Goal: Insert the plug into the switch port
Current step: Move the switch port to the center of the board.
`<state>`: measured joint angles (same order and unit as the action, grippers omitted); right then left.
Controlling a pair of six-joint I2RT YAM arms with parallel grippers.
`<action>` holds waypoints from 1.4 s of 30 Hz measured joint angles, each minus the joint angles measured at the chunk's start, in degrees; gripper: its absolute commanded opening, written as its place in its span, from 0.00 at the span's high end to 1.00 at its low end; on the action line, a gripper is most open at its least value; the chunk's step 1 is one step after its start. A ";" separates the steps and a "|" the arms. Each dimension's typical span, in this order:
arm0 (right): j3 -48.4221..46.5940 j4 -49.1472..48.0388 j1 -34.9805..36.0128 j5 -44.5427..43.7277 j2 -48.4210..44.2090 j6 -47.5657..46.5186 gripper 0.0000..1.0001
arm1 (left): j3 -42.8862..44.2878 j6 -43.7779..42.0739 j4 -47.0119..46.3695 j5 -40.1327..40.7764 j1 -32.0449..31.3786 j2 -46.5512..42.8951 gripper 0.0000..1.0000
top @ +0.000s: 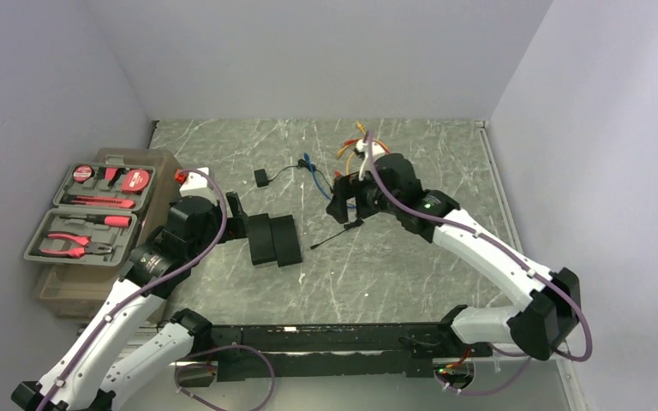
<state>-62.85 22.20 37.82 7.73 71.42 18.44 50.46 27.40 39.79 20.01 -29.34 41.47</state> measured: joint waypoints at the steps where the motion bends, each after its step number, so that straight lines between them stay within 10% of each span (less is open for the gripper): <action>1: 0.00 -0.04 0.98 -0.33 0.87 0.04 0.06 | -0.13 0.81 0.44 0.15 0.00 0.11 0.01; 19: -6.03 -1.66 18.27 -9.18 23.52 6.05 0.04 | -3.34 10.01 6.80 3.02 0.00 -2.21 0.01; 42: -14.95 -1.25 22.82 -12.76 39.52 13.42 0.01 | -4.59 11.41 8.55 5.40 0.00 -6.14 0.01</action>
<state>-77.80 20.95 60.64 -5.04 110.93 31.86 45.87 38.81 48.34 25.41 -29.34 35.33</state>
